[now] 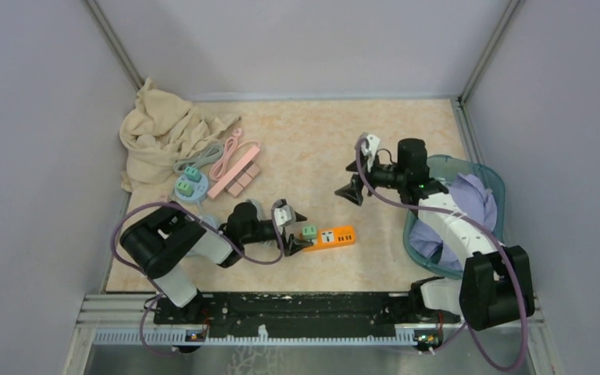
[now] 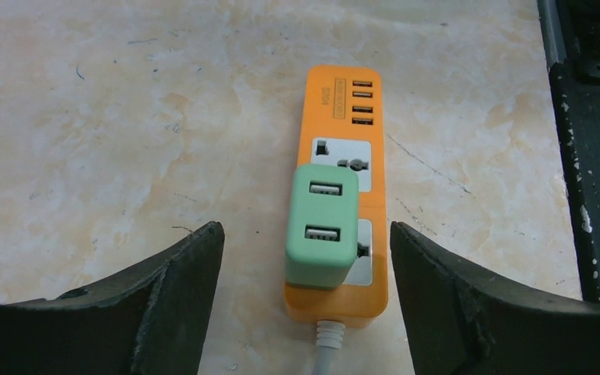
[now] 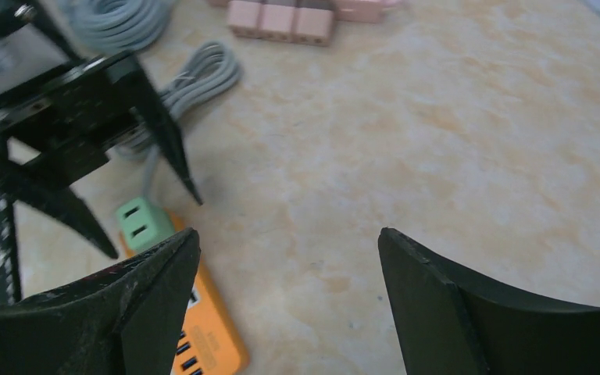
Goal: Pull the plug off the socket
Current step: Place the plug at the center of the board, then remove the plug from the socket.
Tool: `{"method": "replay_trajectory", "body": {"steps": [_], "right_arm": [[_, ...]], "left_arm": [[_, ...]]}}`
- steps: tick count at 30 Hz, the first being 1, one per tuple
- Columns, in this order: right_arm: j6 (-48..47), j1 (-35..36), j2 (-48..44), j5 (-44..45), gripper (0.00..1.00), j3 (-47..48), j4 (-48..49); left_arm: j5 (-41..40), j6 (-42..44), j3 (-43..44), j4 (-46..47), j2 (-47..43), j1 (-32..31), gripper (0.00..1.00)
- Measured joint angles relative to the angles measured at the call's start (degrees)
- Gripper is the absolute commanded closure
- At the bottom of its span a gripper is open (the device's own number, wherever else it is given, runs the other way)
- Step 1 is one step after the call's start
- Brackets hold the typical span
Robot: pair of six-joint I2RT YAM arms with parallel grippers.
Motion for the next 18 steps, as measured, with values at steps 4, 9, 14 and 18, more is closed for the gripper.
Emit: {"method": "replay_trajectory", "body": {"steps": [4, 9, 14, 18], "right_arm": [[-8.1, 0.0, -0.4, -13.2, 0.15, -4.4, -2.8], [-21.4, 1.3, -1.4, -20.4, 0.15, -6.2, -10.8], [-29.8, 7.3, -1.6, -18.4, 0.21, -6.2, -14.4], [-32.3, 13.4, -0.5, -13.8, 0.26, -6.2, -14.8]], "left_arm": [[-1.0, -0.5, 0.0, -1.9, -4.1, -0.1, 0.14], [-2.3, -0.8, 0.0, -8.0, -11.3, -0.1, 0.14], [-3.0, -0.8, -0.4, -15.0, -18.2, -0.1, 0.14], [-4.8, -1.0, -2.6, -18.6, -24.4, -0.1, 0.14]]}}
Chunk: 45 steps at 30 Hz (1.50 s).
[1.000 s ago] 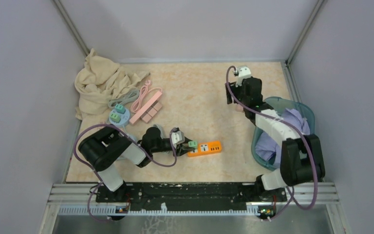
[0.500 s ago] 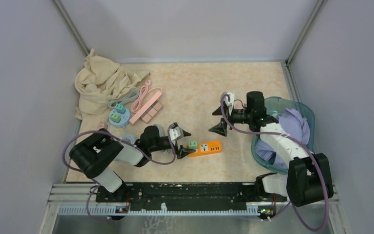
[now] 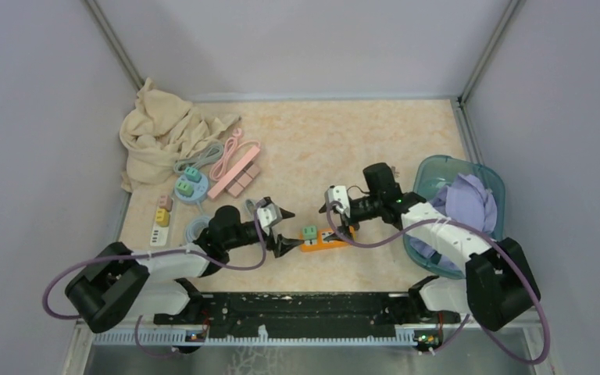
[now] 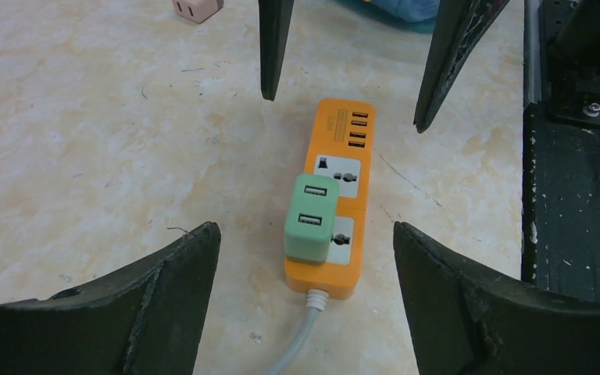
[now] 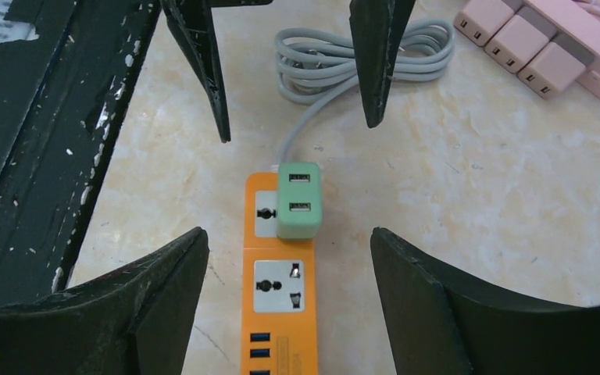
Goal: Pull the plug off the socket
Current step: Remove the plug from the socket.
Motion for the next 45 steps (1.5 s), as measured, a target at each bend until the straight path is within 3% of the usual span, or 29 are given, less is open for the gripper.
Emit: {"method": "replay_trajectory", "body": {"steps": [7, 18, 27, 34, 45], "right_arm": [[1.9, 7.5, 4.5, 9.6, 0.38, 0.2, 3.9], [5.2, 13.4, 10.5, 19.4, 0.45, 2.3, 7.1], [5.8, 15.8, 13.2, 22.1, 0.57, 3.8, 7.5], [5.2, 16.0, 13.6, 22.5, 0.75, 5.0, 5.6], [3.1, 16.0, 13.6, 22.8, 0.89, 6.1, 2.9]], "left_arm": [[-3.9, -2.8, -8.3, -0.3, -8.9, 0.0, 0.12], [-9.0, -6.3, -13.9, 2.9, -12.9, 0.0, 0.1], [-9.1, -6.3, -13.9, 3.7, -12.3, 0.0, 0.1], [-7.6, -5.9, -13.9, 5.7, -10.9, 0.0, 0.11], [-2.0, 0.1, -13.2, 14.4, -0.3, -0.2, 0.11]]}}
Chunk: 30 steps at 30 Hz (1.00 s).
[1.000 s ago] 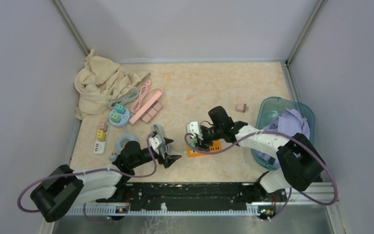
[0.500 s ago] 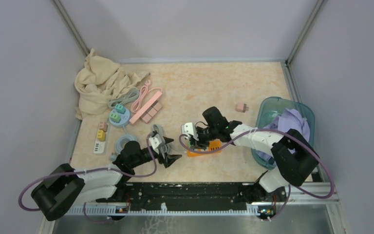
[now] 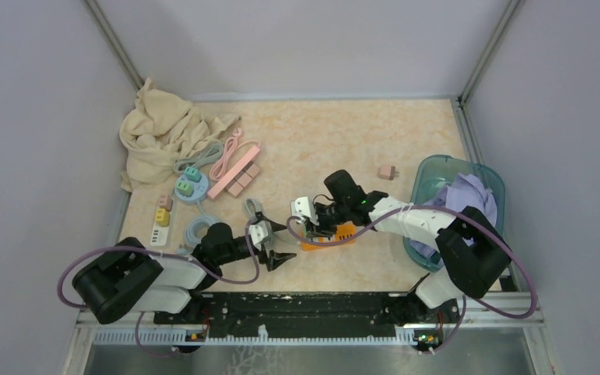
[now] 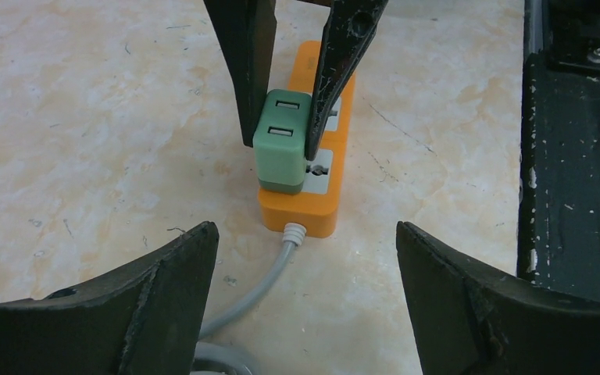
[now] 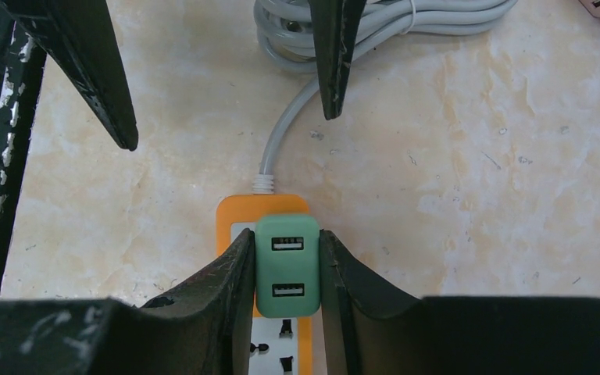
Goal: Pull the plug off the socket
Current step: Remove the plug from the socket.
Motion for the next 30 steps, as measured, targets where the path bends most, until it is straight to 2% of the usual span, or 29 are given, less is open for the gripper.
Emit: {"method": "replay_trajectory", "body": {"steps": [15, 30], "right_arm": [[-1.1, -0.1, 0.0, -0.3, 0.94, 0.1, -0.6], [-1.4, -1.1, 0.0, -1.3, 0.97, 0.1, -0.9]], "left_arm": [[0.4, 6.5, 6.9, 9.4, 19.6, -3.1, 0.13], [-0.6, 7.2, 8.2, 16.3, 27.5, -3.3, 0.22]]}}
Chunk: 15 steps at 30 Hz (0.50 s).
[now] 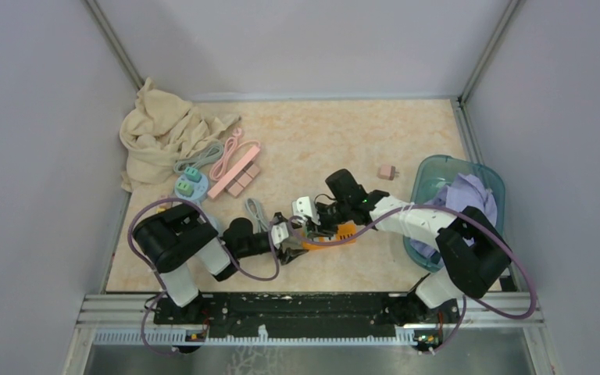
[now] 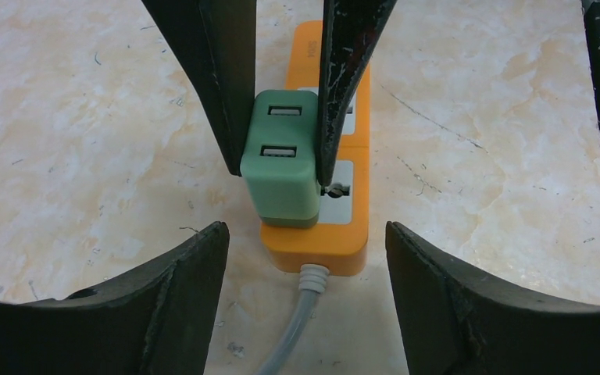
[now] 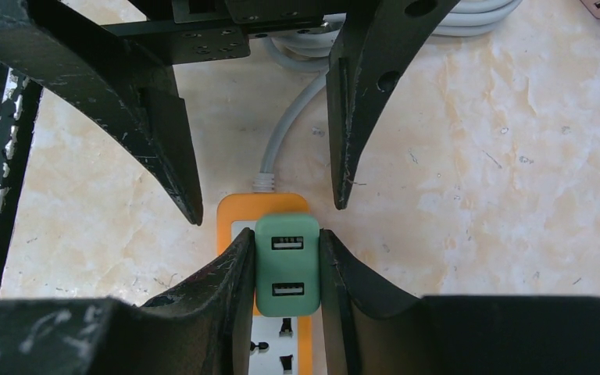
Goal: Pull the plug off the socket
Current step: Remove the plug from the socket.
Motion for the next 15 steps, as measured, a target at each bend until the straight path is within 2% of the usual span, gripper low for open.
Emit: {"method": "replay_trajectory", "body": {"steps": [9, 15], "right_arm": [[-0.1, -0.1, 0.0, -0.1, 1.0, 0.0, -0.2], [-0.1, -0.1, 0.0, -0.2, 1.0, 0.0, -0.2]], "left_arm": [[0.0, -0.4, 1.3, 1.5, 2.8, -0.3, 0.27], [0.0, -0.4, 2.7, 1.1, 3.2, -0.7, 0.28]]}}
